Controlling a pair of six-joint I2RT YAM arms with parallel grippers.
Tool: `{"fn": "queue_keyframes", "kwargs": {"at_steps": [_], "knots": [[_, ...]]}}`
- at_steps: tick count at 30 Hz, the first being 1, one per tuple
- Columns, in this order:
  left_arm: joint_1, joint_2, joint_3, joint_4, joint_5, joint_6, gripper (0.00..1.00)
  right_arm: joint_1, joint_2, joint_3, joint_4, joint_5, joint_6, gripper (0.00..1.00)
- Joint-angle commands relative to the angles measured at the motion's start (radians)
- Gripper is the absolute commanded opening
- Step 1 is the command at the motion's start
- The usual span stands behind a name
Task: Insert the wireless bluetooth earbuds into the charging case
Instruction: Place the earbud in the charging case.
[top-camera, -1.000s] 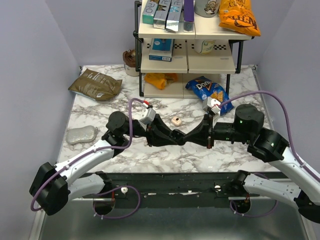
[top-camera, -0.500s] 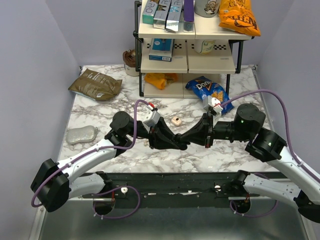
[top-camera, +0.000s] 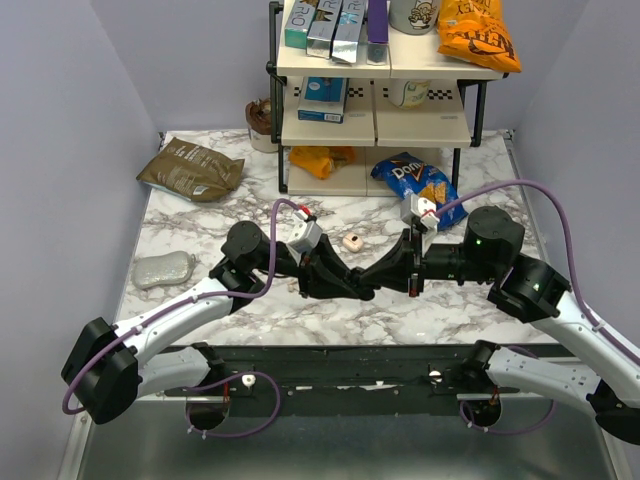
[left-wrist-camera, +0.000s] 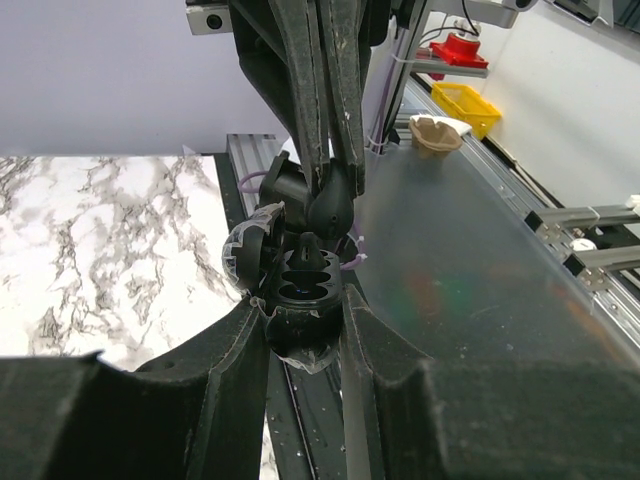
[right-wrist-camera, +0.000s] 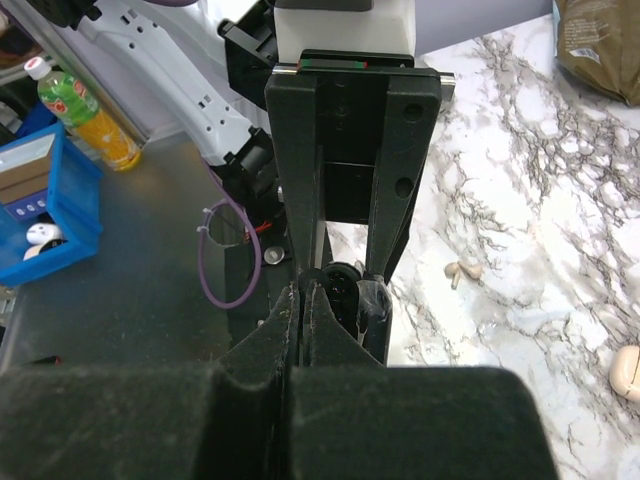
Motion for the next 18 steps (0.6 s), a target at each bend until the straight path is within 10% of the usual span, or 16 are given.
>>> {"fn": "queue_keyframes", "kwargs": {"at_steps": [1, 18], "knots": [[-0.004, -0.003, 0.037, 0.002, -0.014, 0.038, 0.00, 0.003, 0.004, -0.019, -0.027, 0.023, -0.013, 0.01], [-0.004, -0.017, 0.046, -0.058, -0.065, 0.056, 0.00, 0.013, 0.013, -0.044, -0.002, 0.103, -0.013, 0.01]]}}
